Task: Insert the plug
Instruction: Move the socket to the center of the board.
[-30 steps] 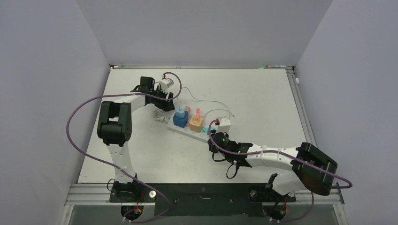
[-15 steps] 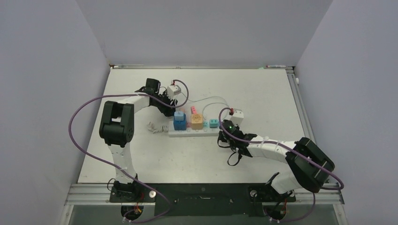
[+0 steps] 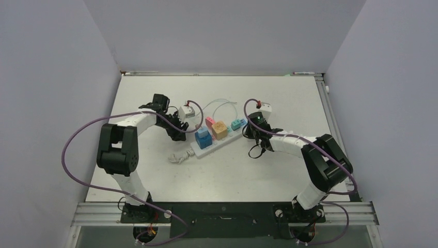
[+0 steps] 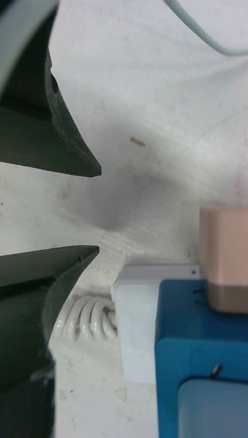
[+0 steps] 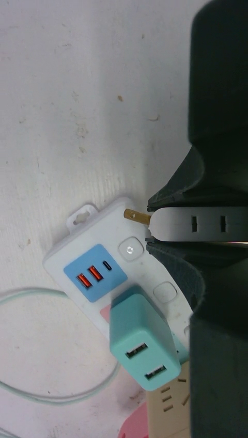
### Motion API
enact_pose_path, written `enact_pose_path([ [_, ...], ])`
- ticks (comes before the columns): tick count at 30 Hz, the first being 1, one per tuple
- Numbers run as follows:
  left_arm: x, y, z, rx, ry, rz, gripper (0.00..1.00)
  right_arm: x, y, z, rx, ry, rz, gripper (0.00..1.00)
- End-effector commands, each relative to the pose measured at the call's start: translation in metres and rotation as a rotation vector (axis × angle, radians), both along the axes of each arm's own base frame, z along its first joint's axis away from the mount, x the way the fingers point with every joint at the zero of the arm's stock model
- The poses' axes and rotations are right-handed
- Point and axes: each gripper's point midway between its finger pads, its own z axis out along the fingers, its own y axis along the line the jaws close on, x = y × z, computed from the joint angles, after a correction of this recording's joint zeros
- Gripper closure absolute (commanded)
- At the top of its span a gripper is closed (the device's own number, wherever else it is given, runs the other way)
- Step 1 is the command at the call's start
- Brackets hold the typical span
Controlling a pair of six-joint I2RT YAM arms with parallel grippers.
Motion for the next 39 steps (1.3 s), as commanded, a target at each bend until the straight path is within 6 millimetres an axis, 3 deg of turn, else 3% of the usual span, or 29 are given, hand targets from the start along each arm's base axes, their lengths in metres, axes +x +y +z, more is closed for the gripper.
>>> enact_pose_path([
  [1, -0.034, -0.007, 0.008, -0.019, 0.027, -0.108, 0.51, 0.018, -0.013, 0.020, -0.001, -0.042, 0.008, 0.95],
  [5, -0.051, 0.004, 0.014, 0.009, 0.072, -0.130, 0.44, 0.005, -0.013, 0.039, 0.012, -0.057, 0.052, 0.95],
  [8, -0.066, 0.016, 0.024, 0.021, 0.094, -0.129, 0.34, -0.016, -0.001, 0.050, 0.051, -0.059, 0.121, 0.95],
  [9, -0.074, 0.020, 0.026, 0.031, 0.109, -0.143, 0.28, -0.024, 0.008, 0.052, 0.068, -0.055, 0.156, 0.95],
  [10, -0.084, 0.024, 0.028, 0.040, 0.130, -0.160, 0.12, -0.031, 0.015, 0.054, 0.081, -0.058, 0.185, 0.95],
  [11, -0.094, 0.028, 0.031, 0.048, 0.149, -0.176, 0.02, -0.038, 0.023, 0.057, 0.089, -0.063, 0.215, 0.95],
  [17, -0.143, 0.055, 0.045, 0.142, 0.198, -0.310, 0.04, -0.061, 0.056, 0.073, 0.191, -0.109, 0.343, 0.95],
  [21, -0.160, 0.072, 0.049, 0.233, 0.202, -0.418, 0.04, -0.067, 0.070, 0.083, 0.233, -0.108, 0.410, 0.95],
  [23, -0.158, 0.067, 0.064, 0.203, 0.191, -0.426, 0.04, -0.071, 0.078, 0.088, 0.241, -0.124, 0.457, 0.94],
  [26, -0.145, 0.038, 0.102, 0.016, 0.141, -0.407, 0.04, -0.082, 0.093, 0.089, 0.222, -0.168, 0.546, 0.94],
  [30, -0.103, -0.005, 0.137, -0.234, 0.096, -0.247, 0.04, -0.100, 0.115, 0.083, 0.178, -0.220, 0.692, 0.95],
  [33, -0.076, -0.023, 0.141, -0.348, 0.099, -0.165, 0.04, -0.115, 0.130, 0.084, 0.103, -0.314, 0.816, 0.95],
  [39, -0.029, -0.036, 0.123, -0.402, 0.040, -0.005, 0.04, -0.123, 0.146, 0.096, 0.015, -0.487, 0.955, 0.95],
])
